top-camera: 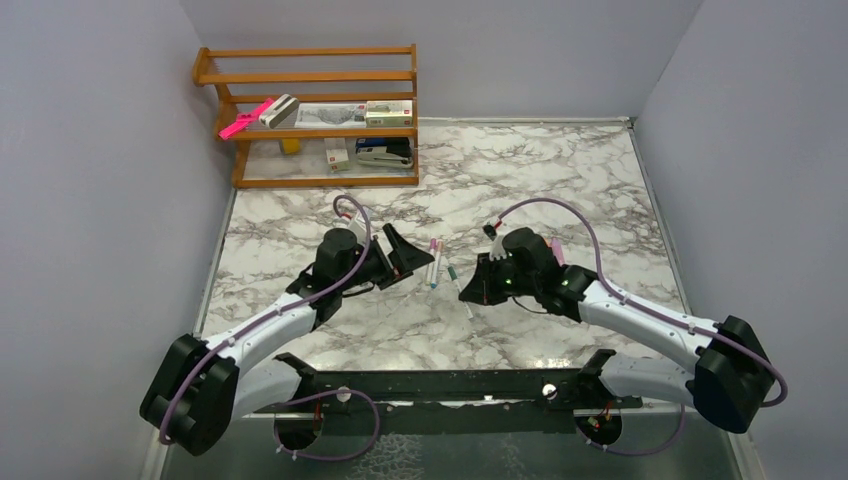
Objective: Open the pen caps
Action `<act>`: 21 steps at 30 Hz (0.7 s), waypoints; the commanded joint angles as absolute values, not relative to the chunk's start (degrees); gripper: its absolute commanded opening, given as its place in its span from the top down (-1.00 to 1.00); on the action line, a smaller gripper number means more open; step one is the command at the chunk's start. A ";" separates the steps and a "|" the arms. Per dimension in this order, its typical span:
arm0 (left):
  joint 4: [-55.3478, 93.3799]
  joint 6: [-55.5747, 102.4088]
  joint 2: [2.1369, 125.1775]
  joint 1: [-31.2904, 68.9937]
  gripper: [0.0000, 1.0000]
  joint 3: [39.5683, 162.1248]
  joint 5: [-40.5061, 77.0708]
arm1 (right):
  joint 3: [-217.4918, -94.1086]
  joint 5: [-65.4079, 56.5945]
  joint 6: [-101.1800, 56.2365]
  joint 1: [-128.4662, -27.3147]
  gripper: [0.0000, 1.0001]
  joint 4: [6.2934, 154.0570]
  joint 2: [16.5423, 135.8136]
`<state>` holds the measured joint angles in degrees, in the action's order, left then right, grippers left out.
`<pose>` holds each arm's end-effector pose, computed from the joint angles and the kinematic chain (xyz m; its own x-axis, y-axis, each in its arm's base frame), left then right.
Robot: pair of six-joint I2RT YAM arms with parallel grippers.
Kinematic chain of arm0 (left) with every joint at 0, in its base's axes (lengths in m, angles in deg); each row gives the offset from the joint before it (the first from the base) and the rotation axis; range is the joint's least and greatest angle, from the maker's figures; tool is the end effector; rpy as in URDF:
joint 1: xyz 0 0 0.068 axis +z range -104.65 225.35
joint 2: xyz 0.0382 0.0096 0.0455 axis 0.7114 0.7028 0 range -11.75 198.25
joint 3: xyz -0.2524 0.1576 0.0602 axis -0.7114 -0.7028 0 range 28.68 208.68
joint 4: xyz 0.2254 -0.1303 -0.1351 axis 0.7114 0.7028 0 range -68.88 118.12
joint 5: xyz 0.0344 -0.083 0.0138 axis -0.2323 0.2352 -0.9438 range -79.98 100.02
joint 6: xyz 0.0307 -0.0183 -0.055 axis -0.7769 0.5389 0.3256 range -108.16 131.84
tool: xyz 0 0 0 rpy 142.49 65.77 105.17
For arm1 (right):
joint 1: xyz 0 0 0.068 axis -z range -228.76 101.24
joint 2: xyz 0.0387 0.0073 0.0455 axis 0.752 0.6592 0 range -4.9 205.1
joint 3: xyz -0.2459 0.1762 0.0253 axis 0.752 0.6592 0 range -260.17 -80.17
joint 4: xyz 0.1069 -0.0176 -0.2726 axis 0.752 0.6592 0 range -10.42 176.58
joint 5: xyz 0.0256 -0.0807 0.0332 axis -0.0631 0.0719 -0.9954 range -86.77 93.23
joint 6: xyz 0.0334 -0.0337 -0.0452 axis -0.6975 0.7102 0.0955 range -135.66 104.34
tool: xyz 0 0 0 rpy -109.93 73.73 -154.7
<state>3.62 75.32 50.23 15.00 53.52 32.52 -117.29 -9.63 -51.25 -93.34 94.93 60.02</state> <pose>0.2094 -0.1454 0.2132 -0.8255 -0.4746 -0.3054 0.0877 0.4267 -0.9001 0.1771 0.1906 0.2193 -0.8617 -0.0524 -0.5047 -0.3670 0.7513 0.5485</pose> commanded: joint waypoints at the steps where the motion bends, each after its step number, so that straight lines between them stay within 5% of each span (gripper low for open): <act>1: -1.18 77.19 51.91 13.83 -0.99 53.87 33.31 | -119.34 -13.03 -53.44 -93.56 0.99 90.48 61.53; 21: -5.49 78.20 56.54 11.28 -0.98 53.17 30.82 | -121.07 -23.63 -57.40 -93.54 0.99 78.68 70.29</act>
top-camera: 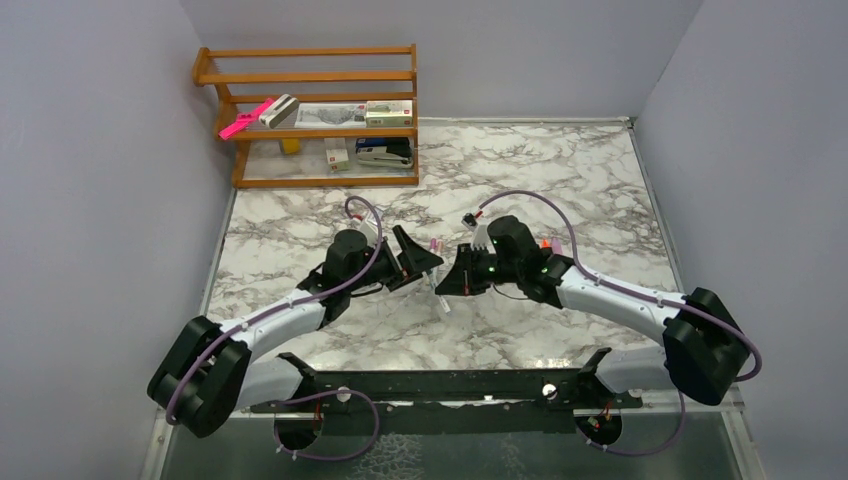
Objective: Open the pen caps
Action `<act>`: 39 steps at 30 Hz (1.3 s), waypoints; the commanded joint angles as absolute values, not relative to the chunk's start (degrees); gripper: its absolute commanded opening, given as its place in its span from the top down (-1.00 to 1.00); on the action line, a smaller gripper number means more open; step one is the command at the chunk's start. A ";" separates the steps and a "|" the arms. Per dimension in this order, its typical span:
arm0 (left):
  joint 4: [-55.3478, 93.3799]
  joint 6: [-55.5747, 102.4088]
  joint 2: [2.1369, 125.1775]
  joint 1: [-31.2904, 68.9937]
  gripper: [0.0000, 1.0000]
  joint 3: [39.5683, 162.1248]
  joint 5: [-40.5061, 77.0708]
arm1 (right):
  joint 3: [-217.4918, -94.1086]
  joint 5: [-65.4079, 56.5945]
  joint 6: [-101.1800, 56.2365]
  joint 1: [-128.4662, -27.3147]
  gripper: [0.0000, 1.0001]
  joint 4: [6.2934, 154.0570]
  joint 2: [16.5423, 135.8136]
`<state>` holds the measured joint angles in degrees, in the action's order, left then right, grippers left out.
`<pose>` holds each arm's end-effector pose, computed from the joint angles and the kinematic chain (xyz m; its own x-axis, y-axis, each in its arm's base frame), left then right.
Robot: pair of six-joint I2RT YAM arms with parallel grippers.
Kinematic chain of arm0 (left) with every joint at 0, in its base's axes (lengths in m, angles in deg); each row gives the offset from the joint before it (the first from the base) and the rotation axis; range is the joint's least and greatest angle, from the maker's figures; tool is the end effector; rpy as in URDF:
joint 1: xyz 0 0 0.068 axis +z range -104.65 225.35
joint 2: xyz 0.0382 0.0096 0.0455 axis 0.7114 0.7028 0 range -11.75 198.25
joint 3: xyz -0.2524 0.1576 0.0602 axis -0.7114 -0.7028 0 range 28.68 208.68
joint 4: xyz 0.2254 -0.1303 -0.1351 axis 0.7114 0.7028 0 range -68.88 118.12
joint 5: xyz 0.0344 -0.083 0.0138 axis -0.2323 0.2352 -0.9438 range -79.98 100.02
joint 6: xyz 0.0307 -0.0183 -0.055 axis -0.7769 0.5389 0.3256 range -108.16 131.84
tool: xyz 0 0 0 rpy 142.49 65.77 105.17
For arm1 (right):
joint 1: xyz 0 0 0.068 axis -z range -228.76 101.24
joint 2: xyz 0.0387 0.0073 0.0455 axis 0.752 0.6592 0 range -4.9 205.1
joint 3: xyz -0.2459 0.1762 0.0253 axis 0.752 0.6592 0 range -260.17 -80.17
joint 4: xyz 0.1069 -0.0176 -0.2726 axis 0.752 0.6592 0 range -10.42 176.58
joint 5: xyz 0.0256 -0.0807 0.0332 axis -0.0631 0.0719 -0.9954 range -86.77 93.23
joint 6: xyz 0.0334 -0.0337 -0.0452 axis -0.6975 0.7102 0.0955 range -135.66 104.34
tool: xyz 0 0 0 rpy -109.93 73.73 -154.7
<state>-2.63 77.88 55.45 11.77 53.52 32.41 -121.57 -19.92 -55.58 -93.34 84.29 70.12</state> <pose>0.2118 -0.1641 0.2038 -0.8501 -0.4498 -0.2738 0.0868 0.3931 -0.9154 0.2025 0.2280 0.2194 -0.8939 -0.0524 -0.4451 -0.3799 0.6155 0.6905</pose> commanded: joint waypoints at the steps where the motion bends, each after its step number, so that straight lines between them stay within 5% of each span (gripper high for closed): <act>1: -5.89 78.49 56.83 11.25 -0.96 53.12 30.77 | -120.74 -24.02 -57.69 -93.58 0.99 78.20 70.18; 9: -7.16 78.51 58.98 10.73 -0.63 54.11 30.65 | -119.24 -26.05 -58.59 -93.59 0.99 76.00 69.45; 16: -7.80 79.24 59.13 10.48 -0.05 53.63 30.67 | -118.24 -24.95 -58.82 -93.58 0.99 76.71 68.59; 24: -7.96 79.49 59.38 10.39 0.11 53.34 30.50 | -117.50 -23.84 -58.85 -93.58 0.99 77.48 67.64; 39: -8.15 79.35 59.47 9.58 0.91 53.15 31.01 | -117.41 -23.35 -59.35 -93.57 0.98 77.17 68.03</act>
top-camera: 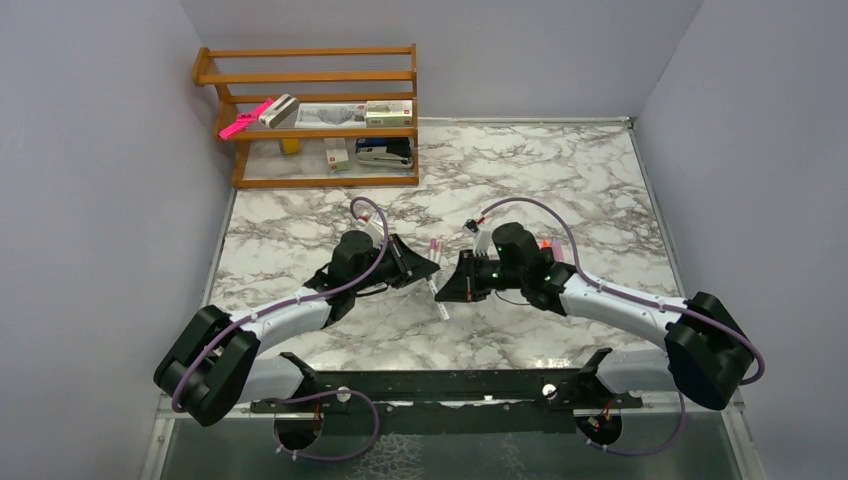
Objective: Open the pen caps
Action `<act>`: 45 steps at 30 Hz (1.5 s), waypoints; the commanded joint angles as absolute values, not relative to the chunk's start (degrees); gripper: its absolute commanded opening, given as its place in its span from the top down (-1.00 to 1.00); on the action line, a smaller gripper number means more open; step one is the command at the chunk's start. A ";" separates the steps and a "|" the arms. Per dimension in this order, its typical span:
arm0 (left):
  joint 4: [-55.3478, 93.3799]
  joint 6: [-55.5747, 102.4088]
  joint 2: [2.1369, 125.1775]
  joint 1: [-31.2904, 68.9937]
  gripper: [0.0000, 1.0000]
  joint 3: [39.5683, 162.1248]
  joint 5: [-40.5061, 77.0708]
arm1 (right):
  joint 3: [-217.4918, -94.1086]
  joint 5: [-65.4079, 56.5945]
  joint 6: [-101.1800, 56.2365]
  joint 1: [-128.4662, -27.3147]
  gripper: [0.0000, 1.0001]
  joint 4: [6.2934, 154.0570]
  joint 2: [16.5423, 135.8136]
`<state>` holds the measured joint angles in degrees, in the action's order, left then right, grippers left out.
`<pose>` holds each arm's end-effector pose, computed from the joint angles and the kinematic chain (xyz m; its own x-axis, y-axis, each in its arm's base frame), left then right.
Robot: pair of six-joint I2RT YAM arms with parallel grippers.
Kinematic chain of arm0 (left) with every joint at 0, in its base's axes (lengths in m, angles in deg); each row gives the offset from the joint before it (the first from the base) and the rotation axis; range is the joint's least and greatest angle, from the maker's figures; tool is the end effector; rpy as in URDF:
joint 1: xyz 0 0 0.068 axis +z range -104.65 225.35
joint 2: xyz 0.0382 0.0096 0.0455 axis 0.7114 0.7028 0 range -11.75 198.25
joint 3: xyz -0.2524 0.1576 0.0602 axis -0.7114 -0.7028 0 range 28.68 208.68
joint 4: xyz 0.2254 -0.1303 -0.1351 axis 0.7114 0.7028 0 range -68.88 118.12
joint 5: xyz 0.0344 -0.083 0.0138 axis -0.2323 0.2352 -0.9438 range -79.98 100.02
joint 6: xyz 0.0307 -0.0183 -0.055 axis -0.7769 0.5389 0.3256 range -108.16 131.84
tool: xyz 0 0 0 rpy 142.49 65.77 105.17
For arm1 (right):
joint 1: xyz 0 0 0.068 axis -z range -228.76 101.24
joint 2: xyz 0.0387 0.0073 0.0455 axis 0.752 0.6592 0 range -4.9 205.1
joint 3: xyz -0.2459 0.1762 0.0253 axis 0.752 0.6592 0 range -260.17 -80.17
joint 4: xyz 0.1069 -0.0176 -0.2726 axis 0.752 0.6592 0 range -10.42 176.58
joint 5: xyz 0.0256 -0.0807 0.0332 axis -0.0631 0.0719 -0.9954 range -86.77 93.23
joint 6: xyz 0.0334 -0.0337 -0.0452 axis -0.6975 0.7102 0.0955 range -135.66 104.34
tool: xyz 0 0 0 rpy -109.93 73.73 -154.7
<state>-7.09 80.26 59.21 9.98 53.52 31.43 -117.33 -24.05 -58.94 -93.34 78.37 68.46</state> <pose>0.2143 -0.1752 0.1962 -0.8567 -0.4535 -0.2456 0.0691 0.3709 -0.9261 0.1928 0.2231 0.2118 -0.9084 -0.0396 -0.4162 -0.3688 0.5448 0.7531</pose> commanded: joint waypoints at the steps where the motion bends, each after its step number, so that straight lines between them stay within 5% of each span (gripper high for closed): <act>1: -8.15 79.38 59.52 9.51 0.92 53.24 31.12 | -117.42 -23.29 -59.41 -93.59 0.99 77.06 68.09; 5: -8.15 79.43 59.62 9.20 0.92 53.29 30.94 | -117.60 -23.64 -59.43 -93.59 0.95 76.69 68.42; 9: -8.15 79.56 59.36 8.98 0.92 53.27 30.76 | -117.93 -24.41 -59.10 -93.58 0.44 76.52 68.87; 14: -8.22 79.65 59.26 8.92 0.92 53.49 30.90 | -117.89 -25.10 -59.10 -93.57 0.15 76.02 69.74; 21: -8.37 79.97 59.52 8.59 0.92 54.19 31.05 | -118.39 -26.18 -59.24 -93.54 0.11 74.33 71.75; 28: -9.23 80.39 60.47 7.86 0.93 54.51 31.02 | -119.07 -27.73 -59.84 -93.63 0.29 72.06 73.81; 34: -9.98 80.49 60.80 7.63 0.94 54.29 29.77 | -118.82 -29.22 -60.12 -93.68 0.97 71.08 74.44; 45: -10.17 78.86 63.39 9.13 0.96 57.61 27.66 | -116.62 -29.70 -60.35 -93.74 0.99 71.77 71.74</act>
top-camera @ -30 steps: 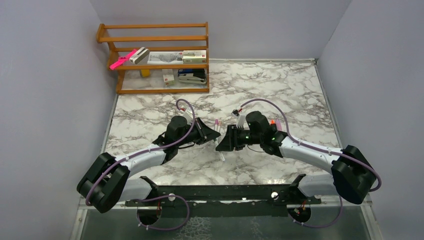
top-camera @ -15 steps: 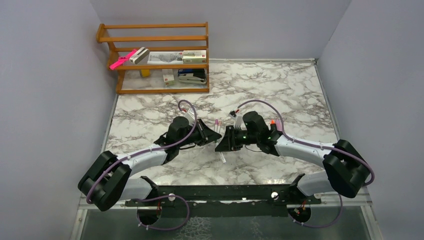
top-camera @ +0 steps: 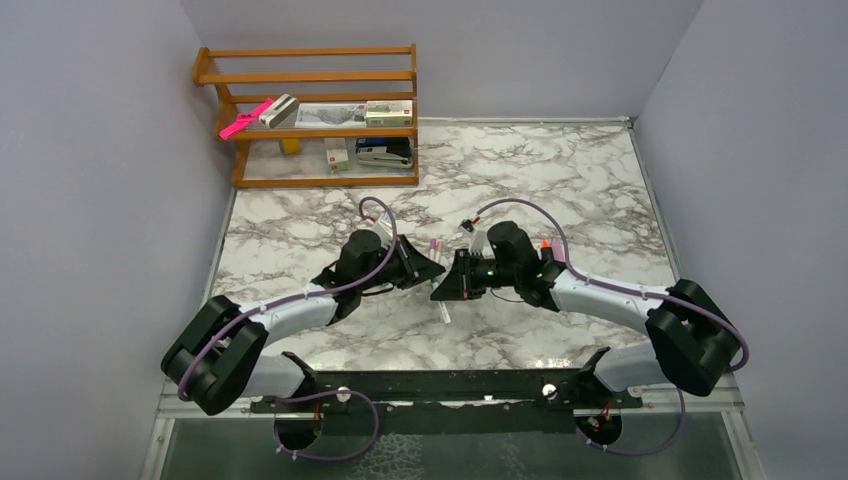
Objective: Open the pen caps
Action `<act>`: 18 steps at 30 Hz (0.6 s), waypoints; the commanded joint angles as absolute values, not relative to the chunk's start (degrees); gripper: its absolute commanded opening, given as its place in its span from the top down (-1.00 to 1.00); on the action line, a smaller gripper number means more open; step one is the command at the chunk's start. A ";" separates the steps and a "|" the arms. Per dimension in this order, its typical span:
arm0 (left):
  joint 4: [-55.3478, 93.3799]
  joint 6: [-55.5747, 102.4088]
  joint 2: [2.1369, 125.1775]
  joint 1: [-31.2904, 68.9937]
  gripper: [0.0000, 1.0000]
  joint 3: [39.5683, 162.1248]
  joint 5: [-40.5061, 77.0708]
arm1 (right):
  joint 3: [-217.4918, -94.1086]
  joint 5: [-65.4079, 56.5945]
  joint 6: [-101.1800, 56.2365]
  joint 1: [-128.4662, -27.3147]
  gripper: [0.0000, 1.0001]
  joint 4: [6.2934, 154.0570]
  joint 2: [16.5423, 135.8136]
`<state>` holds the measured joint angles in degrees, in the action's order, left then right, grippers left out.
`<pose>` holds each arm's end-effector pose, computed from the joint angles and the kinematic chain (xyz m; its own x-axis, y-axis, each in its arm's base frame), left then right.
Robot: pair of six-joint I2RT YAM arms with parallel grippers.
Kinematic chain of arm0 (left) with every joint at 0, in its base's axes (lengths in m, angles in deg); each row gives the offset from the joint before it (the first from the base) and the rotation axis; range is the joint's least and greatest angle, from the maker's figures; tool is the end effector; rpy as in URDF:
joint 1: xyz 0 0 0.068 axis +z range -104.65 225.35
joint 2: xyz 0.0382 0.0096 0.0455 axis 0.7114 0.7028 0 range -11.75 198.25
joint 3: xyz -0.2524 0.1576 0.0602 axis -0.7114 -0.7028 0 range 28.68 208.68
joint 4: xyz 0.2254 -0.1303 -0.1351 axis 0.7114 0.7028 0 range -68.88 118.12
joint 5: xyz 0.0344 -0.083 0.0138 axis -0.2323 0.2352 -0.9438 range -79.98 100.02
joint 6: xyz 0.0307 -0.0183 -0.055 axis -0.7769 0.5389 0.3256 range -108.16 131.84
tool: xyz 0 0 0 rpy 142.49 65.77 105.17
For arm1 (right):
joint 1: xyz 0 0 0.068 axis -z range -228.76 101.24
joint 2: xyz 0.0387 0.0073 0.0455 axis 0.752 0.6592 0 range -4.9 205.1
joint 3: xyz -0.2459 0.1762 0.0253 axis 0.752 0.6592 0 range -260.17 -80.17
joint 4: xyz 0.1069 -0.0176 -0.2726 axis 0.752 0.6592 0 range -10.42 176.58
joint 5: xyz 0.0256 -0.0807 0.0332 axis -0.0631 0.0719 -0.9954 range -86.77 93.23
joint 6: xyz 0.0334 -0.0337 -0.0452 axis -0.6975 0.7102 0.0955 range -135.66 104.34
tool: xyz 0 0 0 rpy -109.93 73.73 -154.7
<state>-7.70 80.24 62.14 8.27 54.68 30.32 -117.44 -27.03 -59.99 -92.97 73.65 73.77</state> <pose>0.2167 -0.1861 0.1911 -0.8649 -0.4394 -0.2425 0.0620 0.3859 -0.9205 0.2022 0.2329 0.1953 -0.9240 -0.0567 -0.3782 -0.3505 0.5208 0.7784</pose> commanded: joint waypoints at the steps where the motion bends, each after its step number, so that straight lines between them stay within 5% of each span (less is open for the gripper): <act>1: -10.17 78.67 63.58 9.38 0.96 57.96 27.62 | -116.41 -29.68 -60.46 -93.76 0.98 71.80 71.46; 18: -10.13 76.46 64.92 20.74 0.97 58.99 31.98 | -112.26 -30.00 -60.75 -94.34 0.98 73.79 67.16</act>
